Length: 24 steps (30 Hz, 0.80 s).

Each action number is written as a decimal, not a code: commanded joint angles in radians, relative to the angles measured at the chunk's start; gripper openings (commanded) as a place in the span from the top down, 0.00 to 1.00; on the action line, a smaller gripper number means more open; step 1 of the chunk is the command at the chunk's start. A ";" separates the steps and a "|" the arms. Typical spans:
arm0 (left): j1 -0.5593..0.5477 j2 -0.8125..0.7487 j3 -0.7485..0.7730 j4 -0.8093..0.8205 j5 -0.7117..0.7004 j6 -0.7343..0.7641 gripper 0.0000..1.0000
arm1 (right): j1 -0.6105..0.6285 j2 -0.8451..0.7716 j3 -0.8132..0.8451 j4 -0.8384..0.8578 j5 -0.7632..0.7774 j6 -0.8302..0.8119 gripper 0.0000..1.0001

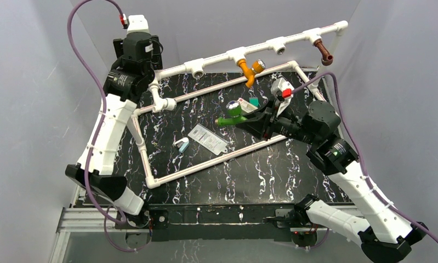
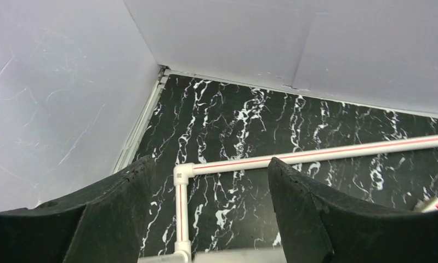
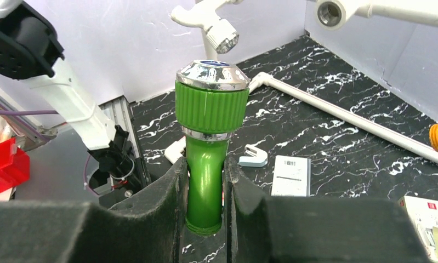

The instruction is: Install the water faucets

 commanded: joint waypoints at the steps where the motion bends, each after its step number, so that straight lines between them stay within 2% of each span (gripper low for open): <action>1: 0.069 0.018 -0.001 0.058 0.044 -0.039 0.28 | -0.002 -0.035 -0.013 0.094 -0.035 0.023 0.99; 9: 0.213 0.000 -0.225 0.206 0.183 -0.114 0.27 | -0.002 -0.071 -0.071 0.171 -0.071 0.041 0.99; 13: 0.257 -0.015 -0.313 0.242 0.252 -0.148 0.27 | -0.002 -0.107 -0.136 0.297 -0.086 0.029 0.99; 18: 0.265 -0.100 -0.490 0.351 0.286 -0.149 0.27 | -0.001 -0.116 -0.193 0.393 -0.006 0.017 0.99; 24: 0.266 -0.173 -0.584 0.360 0.317 -0.147 0.26 | 0.000 -0.089 -0.238 0.535 0.124 -0.004 0.99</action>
